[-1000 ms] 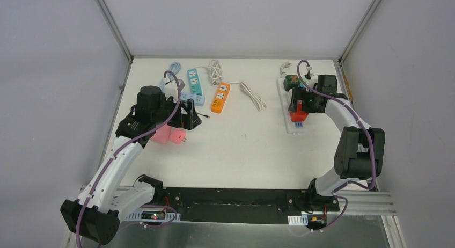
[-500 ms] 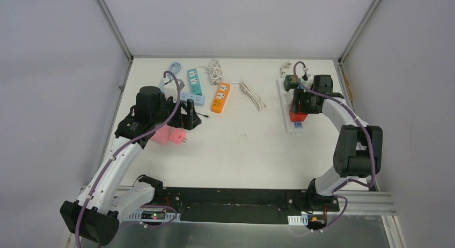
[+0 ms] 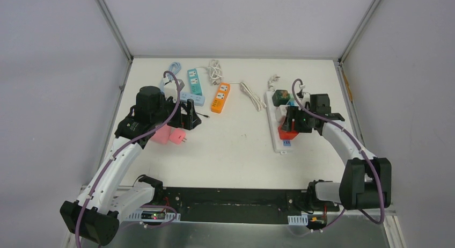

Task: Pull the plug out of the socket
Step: Move the socket to the center of the board.

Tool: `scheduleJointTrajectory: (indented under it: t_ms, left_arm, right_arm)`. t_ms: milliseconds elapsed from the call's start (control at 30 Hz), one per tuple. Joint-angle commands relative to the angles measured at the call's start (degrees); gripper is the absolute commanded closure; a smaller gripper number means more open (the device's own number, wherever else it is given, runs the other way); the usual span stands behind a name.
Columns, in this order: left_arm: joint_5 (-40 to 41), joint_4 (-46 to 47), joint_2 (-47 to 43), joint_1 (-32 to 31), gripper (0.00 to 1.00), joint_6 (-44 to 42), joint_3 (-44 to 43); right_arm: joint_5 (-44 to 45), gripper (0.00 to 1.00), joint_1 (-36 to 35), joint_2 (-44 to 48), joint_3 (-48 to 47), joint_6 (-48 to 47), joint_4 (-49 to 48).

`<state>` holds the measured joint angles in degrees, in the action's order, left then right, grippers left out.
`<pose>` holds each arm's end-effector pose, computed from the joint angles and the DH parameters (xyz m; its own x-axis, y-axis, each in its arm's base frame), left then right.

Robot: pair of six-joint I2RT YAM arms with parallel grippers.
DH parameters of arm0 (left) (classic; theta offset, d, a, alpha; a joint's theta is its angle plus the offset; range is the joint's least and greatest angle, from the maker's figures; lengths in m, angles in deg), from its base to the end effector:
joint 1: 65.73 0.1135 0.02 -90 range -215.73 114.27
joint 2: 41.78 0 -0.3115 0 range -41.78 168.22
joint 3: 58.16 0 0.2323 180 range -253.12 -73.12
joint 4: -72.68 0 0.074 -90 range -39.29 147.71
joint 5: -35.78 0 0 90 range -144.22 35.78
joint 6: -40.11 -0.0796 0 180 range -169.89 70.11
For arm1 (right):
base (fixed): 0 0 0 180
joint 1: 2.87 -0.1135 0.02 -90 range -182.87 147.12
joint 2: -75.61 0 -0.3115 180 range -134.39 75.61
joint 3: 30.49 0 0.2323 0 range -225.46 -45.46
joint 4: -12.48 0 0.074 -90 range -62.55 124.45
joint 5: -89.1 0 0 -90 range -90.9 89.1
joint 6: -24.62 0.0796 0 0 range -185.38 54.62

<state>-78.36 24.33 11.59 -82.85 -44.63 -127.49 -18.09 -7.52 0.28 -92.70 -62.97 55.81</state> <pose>0.1637 -0.0845 0.3488 -0.5647 0.0864 -0.8208 0.5492 0.7817 -0.2956 0.2475 0.0437 0.2371 -0.8400 -0.0280 -0.5418 -0.2051 0.9410 0.2693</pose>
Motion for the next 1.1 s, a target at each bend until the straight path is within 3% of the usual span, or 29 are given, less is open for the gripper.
scheduleJointTrajectory:
  t_ms: [0, 167, 267, 667, 867, 1000, 1067]
  left_arm:
    - [0.67, 2.27, 0.04, 0.60, 0.01, -0.77, 0.33]
    - [1.24, 2.27, 0.18, 0.69, 0.01, -0.85, 0.48]
    - [1.38, 2.20, 0.32, 0.77, 0.01, -0.92, 0.43]
    - [-0.89, 2.40, 0.18, 1.04, 0.01, -0.97, 0.31]
    - [-5.67, 4.51, -0.11, 1.22, 0.01, -0.57, 0.95]
    - [-8.83, 7.22, -0.65, 1.44, 0.01, 1.16, 1.65]
    - [-11.37, 9.87, -1.37, 1.60, 0.01, 2.83, 2.56]
  right_arm:
    - [-12.09, 0.27, -1.85, 5.50, 2.90, 1.43, -2.73]
    - [-15.63, 0.06, -4.72, 6.84, 4.19, 0.52, -2.77]
    - [-17.20, 0.00, -6.11, 7.12, 4.76, -0.46, -3.01]
    - [-22.84, 0.00, -13.98, 5.55, 4.07, -6.09, -3.44]
    - [-24.88, 0.00, -19.50, 2.05, 2.26, -8.73, -5.12]
    - [-27.39, 0.00, -20.84, 1.48, -0.88, -17.73, -0.07]
    - [-28.48, 0.00, -20.76, 2.11, -4.93, -27.97, 10.61]
